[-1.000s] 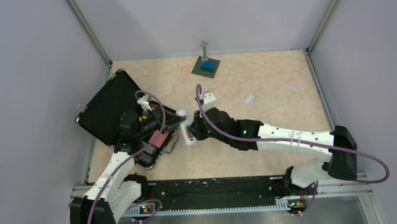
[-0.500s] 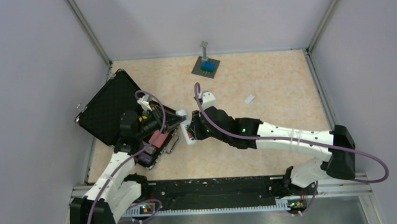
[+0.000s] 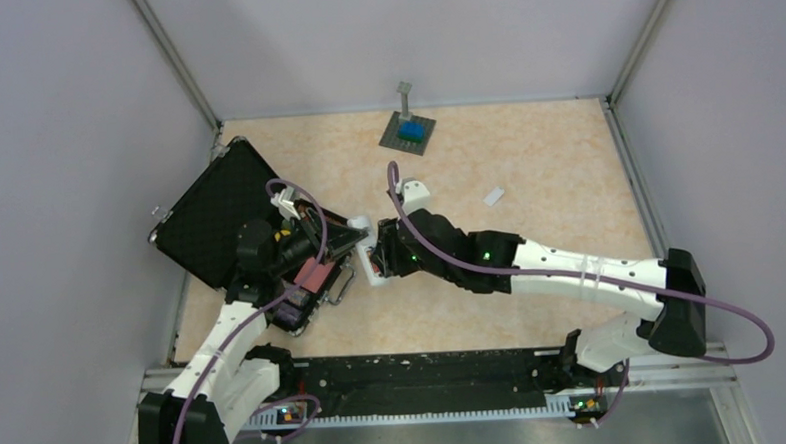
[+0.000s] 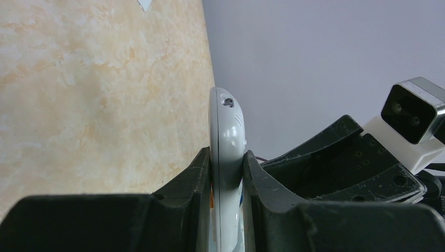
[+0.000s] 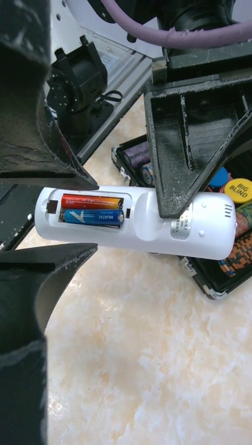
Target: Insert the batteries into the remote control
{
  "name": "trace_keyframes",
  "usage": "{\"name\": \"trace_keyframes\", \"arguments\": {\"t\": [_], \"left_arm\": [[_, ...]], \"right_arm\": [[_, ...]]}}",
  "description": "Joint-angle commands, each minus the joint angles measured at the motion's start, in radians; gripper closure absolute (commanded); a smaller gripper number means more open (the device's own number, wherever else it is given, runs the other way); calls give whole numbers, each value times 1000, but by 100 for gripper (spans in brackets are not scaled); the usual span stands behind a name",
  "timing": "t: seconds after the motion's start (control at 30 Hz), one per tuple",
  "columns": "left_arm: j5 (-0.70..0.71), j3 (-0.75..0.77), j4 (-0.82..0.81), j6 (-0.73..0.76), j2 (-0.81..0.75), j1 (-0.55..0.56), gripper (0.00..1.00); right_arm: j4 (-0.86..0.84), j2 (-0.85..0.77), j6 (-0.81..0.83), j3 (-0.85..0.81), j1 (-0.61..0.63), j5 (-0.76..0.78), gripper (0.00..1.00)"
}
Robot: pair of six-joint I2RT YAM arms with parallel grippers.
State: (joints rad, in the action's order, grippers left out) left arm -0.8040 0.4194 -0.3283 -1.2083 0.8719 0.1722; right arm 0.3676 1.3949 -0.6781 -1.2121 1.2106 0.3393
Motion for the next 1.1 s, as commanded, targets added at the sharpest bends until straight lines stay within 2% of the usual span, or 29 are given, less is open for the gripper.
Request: {"name": "trace_keyframes", "arguments": {"t": [0.0, 0.2, 0.33, 0.53, 0.67, 0.93, 1.07], "left_arm": [[-5, 30, -57, 6, -31, 3, 100], [-1, 29, -60, 6, -32, 3, 100], [19, 19, -101, -26, -35, 3, 100], [77, -12, -290, -134, -41, 3, 100], [117, -29, -342, -157, -54, 3, 100], [204, -114, -484, -232, -114, 3, 100], [234, -131, -490, -237, -142, 3, 100]], "right_arm": [[-4, -64, -13, -57, 14, 34, 53], [39, -113, -97, -58, 14, 69, 28], [111, -131, -270, -58, -5, 61, 20], [92, -183, -602, 16, -22, 55, 17], [44, -224, -756, 69, -40, 81, 16], [-45, -182, -832, 50, -69, 26, 15], [-61, -159, -830, 21, -73, 15, 15]]}}
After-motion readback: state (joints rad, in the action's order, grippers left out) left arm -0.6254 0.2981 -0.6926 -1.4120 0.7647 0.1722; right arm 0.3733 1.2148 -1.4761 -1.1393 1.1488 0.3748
